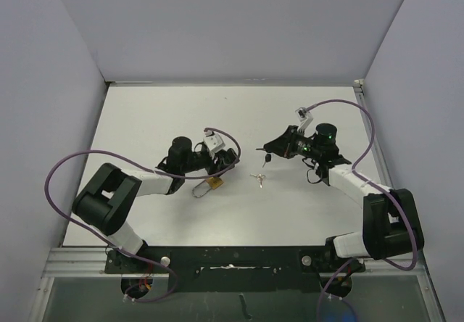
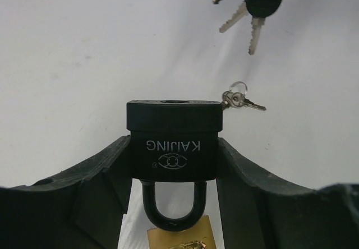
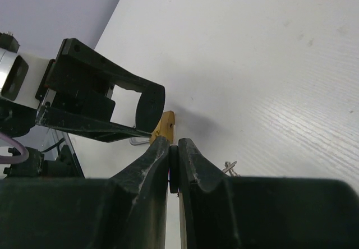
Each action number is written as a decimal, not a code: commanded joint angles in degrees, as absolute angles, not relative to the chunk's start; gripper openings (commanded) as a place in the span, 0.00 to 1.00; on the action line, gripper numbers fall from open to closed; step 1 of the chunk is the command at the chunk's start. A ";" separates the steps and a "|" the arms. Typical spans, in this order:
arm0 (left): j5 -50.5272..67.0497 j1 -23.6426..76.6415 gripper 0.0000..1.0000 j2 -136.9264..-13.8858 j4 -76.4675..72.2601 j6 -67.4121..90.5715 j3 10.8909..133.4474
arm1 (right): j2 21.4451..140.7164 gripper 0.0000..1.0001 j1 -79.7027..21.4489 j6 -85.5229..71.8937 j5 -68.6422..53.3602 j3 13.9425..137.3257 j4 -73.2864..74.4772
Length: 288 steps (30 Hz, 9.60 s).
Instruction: Unlock with the key
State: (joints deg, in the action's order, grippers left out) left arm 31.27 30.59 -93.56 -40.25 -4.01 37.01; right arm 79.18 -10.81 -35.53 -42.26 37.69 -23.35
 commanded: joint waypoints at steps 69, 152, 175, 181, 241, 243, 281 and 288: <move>49.30 32.17 0.00 -98.45 -85.33 -23.08 31.20 | 65.32 0.00 -28.24 -24.17 -26.06 44.74 -5.47; 39.42 36.56 0.00 -82.90 -57.22 -22.01 38.77 | 73.79 0.00 -30.46 -19.39 -29.12 50.62 -0.90; 39.09 39.70 0.00 -79.01 -57.93 -30.51 36.66 | 77.34 0.00 -28.93 -18.81 -36.41 56.34 7.71; 41.20 36.67 0.00 -78.10 -64.05 -24.23 35.20 | 76.31 0.00 -28.55 -17.67 -38.40 55.10 8.34; 30.65 35.76 0.00 -87.28 -75.61 -21.28 30.12 | 72.38 0.00 -21.76 -22.84 -36.03 52.47 2.97; 30.89 35.89 0.00 -87.81 -75.72 -21.34 29.98 | 72.11 0.00 -21.17 -23.09 -35.99 52.40 3.06; 32.93 36.65 0.00 -94.10 -77.89 -19.95 32.39 | 68.44 0.00 -21.03 -23.47 -38.32 49.13 -1.32; 33.52 36.95 0.00 -93.98 -76.99 -19.94 32.98 | 69.15 0.00 -21.81 -23.47 -38.14 48.57 -1.96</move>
State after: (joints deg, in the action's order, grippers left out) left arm 31.92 36.67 -94.72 -70.43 -20.45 29.58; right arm 69.73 -21.26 -23.81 -37.12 48.77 2.15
